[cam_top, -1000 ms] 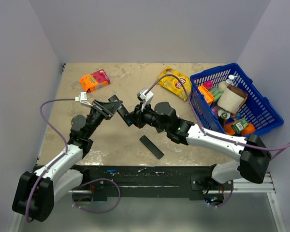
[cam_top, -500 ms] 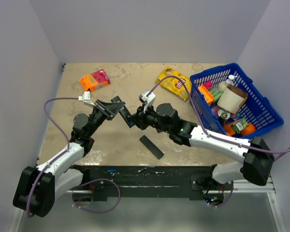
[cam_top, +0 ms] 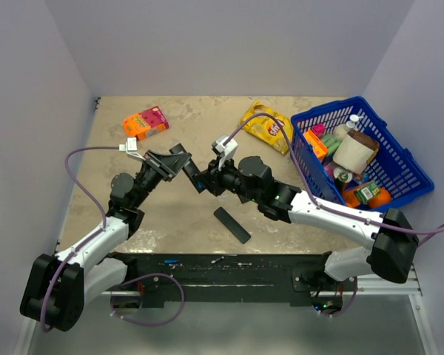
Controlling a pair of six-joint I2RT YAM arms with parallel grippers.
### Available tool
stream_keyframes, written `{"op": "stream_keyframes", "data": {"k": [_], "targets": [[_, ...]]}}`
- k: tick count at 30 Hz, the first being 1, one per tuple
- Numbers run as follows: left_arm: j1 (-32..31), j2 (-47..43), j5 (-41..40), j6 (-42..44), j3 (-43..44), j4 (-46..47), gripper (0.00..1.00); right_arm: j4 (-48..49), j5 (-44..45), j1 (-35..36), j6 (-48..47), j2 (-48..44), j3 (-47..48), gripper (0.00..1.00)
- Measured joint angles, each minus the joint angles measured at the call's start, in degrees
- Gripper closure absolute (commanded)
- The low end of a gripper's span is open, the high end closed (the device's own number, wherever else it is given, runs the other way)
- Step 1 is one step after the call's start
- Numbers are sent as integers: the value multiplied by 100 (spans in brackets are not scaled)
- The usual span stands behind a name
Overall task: Load the batteries into the remote control
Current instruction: Load the battery into the remote control.
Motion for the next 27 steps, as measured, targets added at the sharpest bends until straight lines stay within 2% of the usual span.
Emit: {"op": "stream_keyframes", "data": {"k": [12, 17, 27], "targets": [[-2, 9, 2, 63, 153, 11, 100, 170, 15, 0, -170, 4, 4, 100], [-2, 68, 22, 114, 157, 17, 100, 83, 17, 0, -236, 7, 4, 89], [-9, 411, 262, 105, 157, 214, 100, -363, 37, -2, -402, 101, 173, 77]]}}
